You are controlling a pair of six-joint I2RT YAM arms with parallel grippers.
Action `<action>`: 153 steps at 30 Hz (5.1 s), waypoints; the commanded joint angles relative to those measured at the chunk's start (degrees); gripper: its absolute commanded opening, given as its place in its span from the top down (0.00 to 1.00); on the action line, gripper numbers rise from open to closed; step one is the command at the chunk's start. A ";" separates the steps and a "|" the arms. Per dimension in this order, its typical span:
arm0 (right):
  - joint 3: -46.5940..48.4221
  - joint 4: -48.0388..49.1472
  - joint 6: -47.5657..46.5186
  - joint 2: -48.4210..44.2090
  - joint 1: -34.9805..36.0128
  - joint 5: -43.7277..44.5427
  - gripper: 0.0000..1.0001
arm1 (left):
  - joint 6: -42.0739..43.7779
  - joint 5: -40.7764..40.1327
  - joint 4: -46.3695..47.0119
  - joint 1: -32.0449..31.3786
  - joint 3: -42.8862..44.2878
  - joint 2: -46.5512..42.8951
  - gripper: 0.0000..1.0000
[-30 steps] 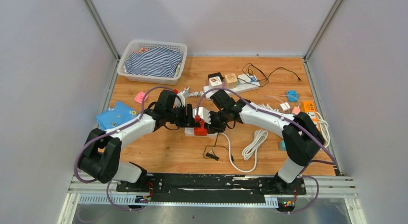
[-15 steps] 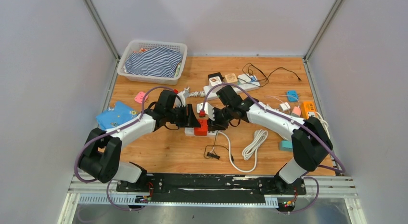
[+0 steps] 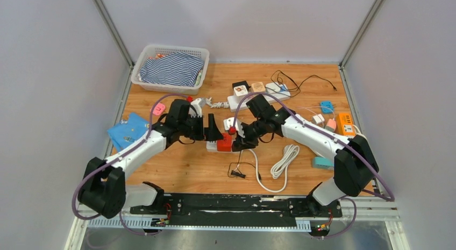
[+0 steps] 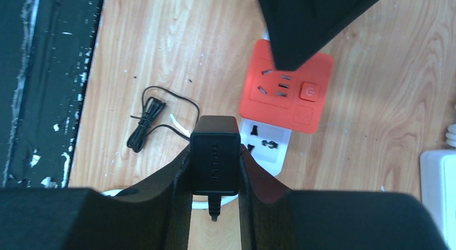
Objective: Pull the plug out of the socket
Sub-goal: Remove the plug from the socket, then place the plug at the center of the board.
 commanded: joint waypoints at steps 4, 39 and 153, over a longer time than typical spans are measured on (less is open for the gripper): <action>1.36 -4.22 -2.97 -2.78 -2.20 -8.29 1.00 | 4.80 -0.62 -0.76 2.53 0.46 -12.16 0.00; 2.50 -6.98 2.17 -5.85 -10.97 -35.83 1.00 | 22.23 -10.03 39.44 -24.55 -24.06 -37.65 0.00; 1.71 -6.67 2.92 -7.58 -20.16 -36.76 0.15 | 20.38 -43.59 -11.74 -29.63 11.37 -46.25 1.00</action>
